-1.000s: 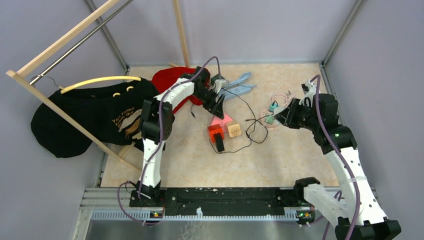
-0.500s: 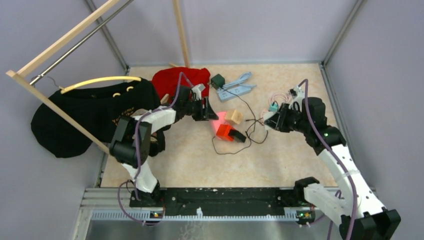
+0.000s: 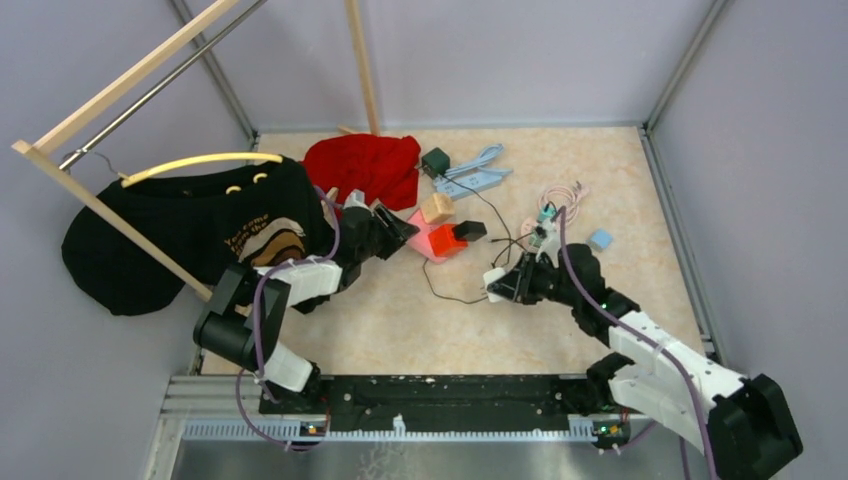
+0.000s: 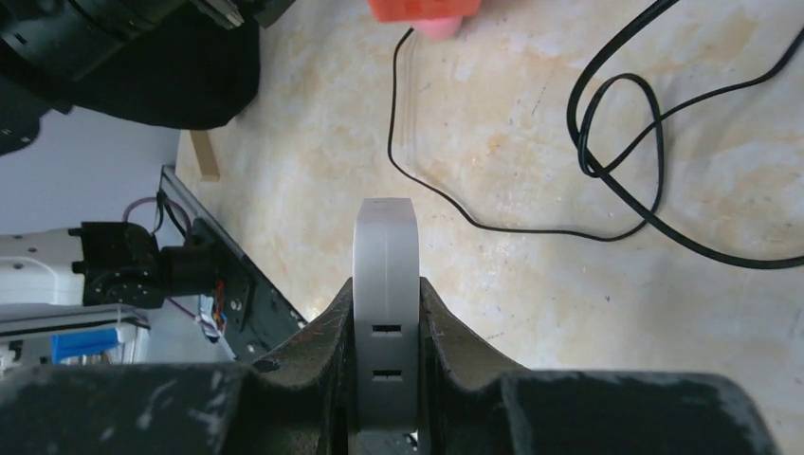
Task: Insert the plug
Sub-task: Pick up the socket from the center of the board.
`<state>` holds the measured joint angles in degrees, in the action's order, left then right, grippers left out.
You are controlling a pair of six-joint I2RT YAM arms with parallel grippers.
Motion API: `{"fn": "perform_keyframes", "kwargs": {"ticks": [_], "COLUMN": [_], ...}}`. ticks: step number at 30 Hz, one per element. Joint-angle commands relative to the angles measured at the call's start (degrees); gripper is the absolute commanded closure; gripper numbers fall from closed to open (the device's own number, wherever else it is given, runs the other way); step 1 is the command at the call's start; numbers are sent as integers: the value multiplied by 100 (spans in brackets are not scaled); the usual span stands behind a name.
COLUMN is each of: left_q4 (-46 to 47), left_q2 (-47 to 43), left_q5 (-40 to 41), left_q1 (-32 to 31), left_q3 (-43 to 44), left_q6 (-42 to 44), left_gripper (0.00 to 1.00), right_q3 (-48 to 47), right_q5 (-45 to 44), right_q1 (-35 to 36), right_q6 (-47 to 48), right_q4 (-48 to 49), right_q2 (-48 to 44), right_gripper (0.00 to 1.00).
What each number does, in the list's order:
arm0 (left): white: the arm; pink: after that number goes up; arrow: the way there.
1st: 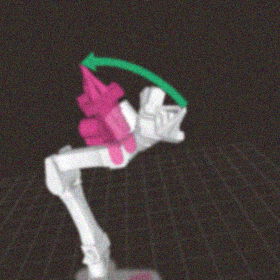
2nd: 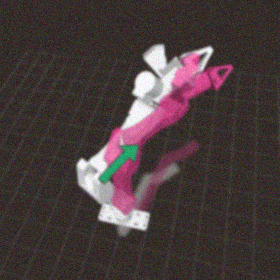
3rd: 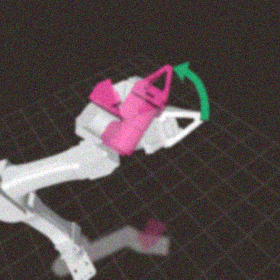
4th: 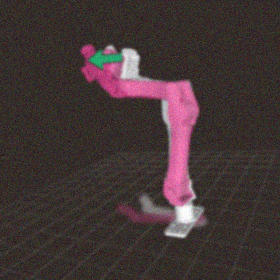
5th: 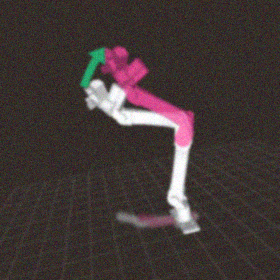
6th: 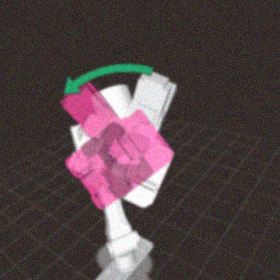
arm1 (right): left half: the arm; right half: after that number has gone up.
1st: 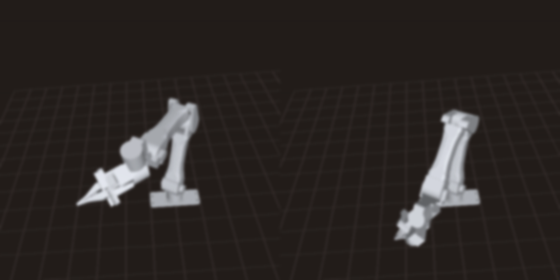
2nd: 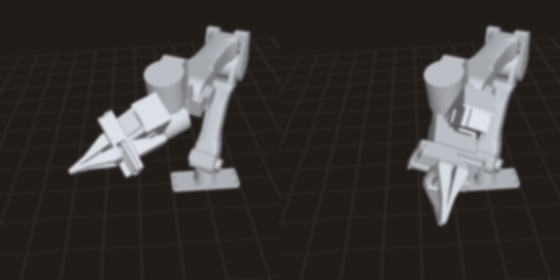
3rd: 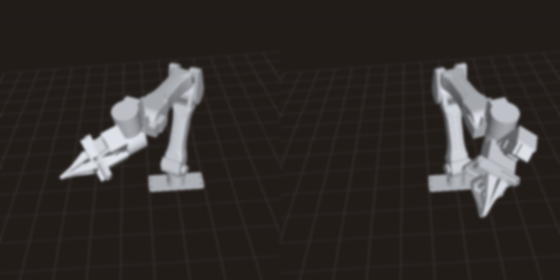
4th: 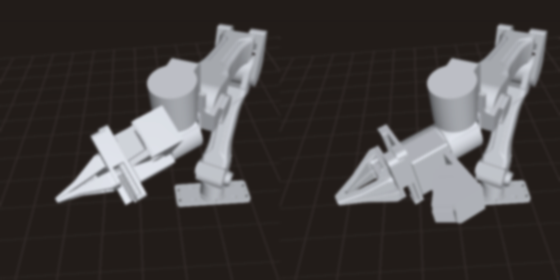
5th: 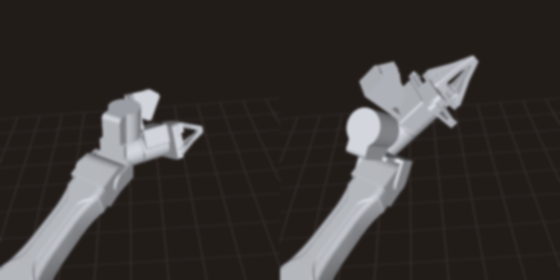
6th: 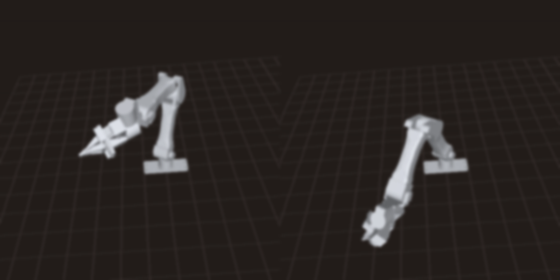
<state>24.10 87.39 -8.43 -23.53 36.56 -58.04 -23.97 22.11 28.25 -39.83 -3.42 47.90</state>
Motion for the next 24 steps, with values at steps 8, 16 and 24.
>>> {"fn": "perform_keyframes", "kwargs": {"ticks": [8,16,24], "left_q4": [-1322,-1408,-884], "left_q2": [-1015,-1290,-1176], "left_q5": [1633,1389,561], "left_q1": [-121,-155,-260], "left_q3": [438,49,-112], "left_q6": [-2124,-3527,-4118], "left_gripper": [100,100,100], "right_q3": [185,612,571], "right_q5": [-306,-1141,-1208], "right_q1": [288,616,696], "right_q6": [47,167,124], "right_q4": [2934,5500,7987], "right_q2": [1211,1734,3370], "right_gripper": [100,100,100]}}
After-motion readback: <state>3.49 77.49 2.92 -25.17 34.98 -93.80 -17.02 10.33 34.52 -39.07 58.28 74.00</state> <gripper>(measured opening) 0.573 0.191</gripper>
